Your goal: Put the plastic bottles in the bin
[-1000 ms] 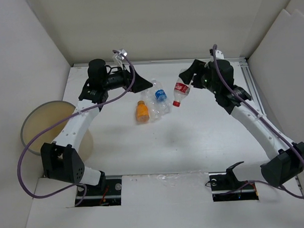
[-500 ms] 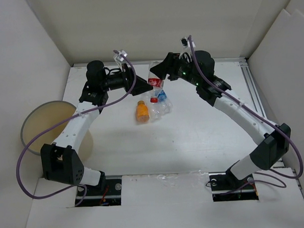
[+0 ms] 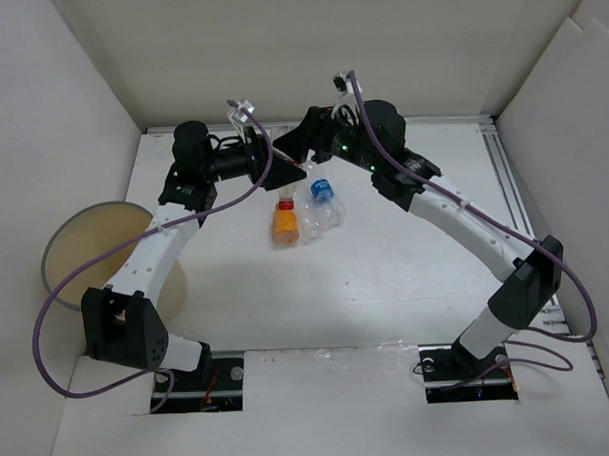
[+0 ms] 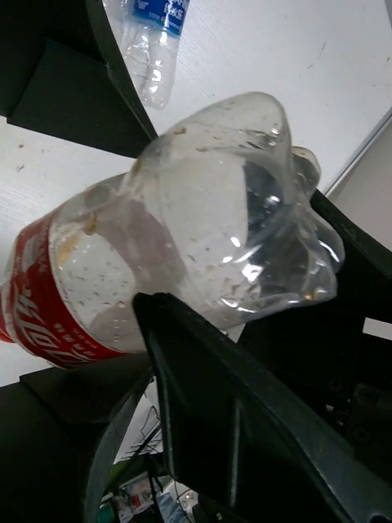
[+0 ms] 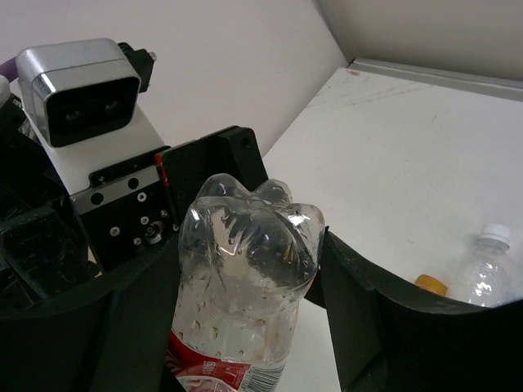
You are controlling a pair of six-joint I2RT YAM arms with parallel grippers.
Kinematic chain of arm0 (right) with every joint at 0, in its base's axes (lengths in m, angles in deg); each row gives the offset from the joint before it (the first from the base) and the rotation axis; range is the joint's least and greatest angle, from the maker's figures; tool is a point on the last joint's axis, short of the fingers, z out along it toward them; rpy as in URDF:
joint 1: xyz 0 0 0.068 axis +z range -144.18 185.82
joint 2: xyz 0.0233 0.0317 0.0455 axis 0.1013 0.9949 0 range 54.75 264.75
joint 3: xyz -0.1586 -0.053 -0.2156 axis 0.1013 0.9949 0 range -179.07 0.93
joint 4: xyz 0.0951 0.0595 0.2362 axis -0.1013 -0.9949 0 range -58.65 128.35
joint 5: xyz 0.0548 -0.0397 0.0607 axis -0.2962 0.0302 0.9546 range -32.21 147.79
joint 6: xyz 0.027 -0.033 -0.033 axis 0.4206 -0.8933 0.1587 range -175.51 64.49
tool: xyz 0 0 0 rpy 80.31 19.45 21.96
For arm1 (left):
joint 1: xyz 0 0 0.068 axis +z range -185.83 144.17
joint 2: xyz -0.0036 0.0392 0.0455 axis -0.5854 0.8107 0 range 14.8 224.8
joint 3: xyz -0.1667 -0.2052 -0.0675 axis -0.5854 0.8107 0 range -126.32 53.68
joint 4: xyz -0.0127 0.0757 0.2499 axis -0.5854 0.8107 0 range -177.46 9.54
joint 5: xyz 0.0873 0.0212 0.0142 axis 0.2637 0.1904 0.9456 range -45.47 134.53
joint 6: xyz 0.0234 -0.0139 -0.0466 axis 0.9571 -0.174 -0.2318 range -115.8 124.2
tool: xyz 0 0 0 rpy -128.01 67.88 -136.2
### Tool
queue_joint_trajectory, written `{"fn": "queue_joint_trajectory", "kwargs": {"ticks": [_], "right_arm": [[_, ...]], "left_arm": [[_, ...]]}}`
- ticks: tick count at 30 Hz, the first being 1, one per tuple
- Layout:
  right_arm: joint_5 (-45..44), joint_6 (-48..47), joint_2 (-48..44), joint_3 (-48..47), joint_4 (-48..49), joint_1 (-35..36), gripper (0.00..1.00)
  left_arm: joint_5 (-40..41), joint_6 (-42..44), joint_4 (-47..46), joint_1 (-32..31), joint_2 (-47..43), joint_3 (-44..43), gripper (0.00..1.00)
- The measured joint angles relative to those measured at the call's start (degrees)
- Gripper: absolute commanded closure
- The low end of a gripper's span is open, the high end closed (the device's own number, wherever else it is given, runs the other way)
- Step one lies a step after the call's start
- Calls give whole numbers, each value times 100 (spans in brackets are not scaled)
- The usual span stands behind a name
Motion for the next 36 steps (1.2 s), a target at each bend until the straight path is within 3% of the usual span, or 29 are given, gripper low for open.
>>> {"fn": "queue_joint_trajectory", "kwargs": {"ticks": [3,5,6,8,9,15,21,25,31,36], "right_arm": [[-7,-2,76,-35,20,31,98],[-15,-11,107,-39,48,13,89],[-13,-24,114,-50,68,15,47],[9,-2,118,-55,83,17,8],[7,50,111,-55,105,17,0],[-35,83,-289,367,236,-306,0],[24,87,-1062,1333,258,-1484,0],[216,76,-1145,1709,249,-1690,0],[702,44,-1069,1864,214,-1711,0],[1078,39,-938,1862,212,-1709,0]], "left_arm": [[-20,-57,-7,-2,-4,2,50],[48,-87,15,-2,-35,7,88],[76,-96,39,-2,-46,7,94],[199,-72,177,-2,-105,4,100],[337,-17,297,-2,-146,-9,100],[2085,378,1676,7,-323,-730,100],[5149,402,3482,216,-542,-2262,100],[7412,-13,4494,328,-811,-2968,100],[10069,-1029,6122,339,-1353,-3156,100],[11457,-1786,7239,345,-1659,-2872,97]]}}
